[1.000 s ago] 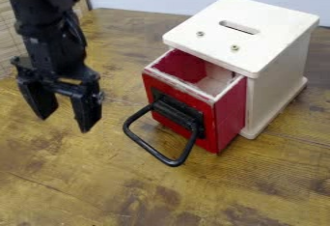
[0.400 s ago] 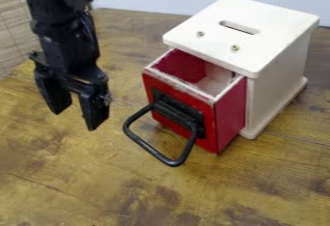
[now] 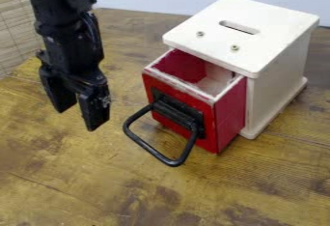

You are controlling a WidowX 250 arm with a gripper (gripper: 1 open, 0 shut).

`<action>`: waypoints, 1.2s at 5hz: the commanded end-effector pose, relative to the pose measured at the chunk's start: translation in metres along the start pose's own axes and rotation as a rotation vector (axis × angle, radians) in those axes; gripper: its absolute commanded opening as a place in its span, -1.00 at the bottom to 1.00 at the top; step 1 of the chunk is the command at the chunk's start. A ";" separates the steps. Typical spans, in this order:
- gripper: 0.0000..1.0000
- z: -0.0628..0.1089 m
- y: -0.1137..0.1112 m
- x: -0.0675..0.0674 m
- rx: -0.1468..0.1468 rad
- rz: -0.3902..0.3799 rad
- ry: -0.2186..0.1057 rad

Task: Close the drawer

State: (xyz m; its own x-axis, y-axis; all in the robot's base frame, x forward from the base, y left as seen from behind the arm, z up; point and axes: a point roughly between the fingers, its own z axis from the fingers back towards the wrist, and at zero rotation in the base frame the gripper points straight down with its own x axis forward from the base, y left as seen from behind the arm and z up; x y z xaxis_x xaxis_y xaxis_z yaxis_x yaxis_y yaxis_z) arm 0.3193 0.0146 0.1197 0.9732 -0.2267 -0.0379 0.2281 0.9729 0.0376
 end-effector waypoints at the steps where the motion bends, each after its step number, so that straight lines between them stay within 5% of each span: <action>1: 1.00 0.018 0.012 0.012 0.010 -0.007 -0.061; 2: 1.00 0.019 0.015 0.017 0.007 -0.028 -0.066; 4: 1.00 0.017 0.016 0.017 0.006 0.050 -0.069; 6: 1.00 0.003 0.008 0.022 0.002 0.020 -0.071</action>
State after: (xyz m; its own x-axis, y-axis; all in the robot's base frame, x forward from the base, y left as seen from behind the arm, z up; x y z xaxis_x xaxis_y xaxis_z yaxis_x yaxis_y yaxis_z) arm 0.3398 0.0174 0.1080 0.9778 -0.2092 -0.0103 0.2094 0.9774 0.0290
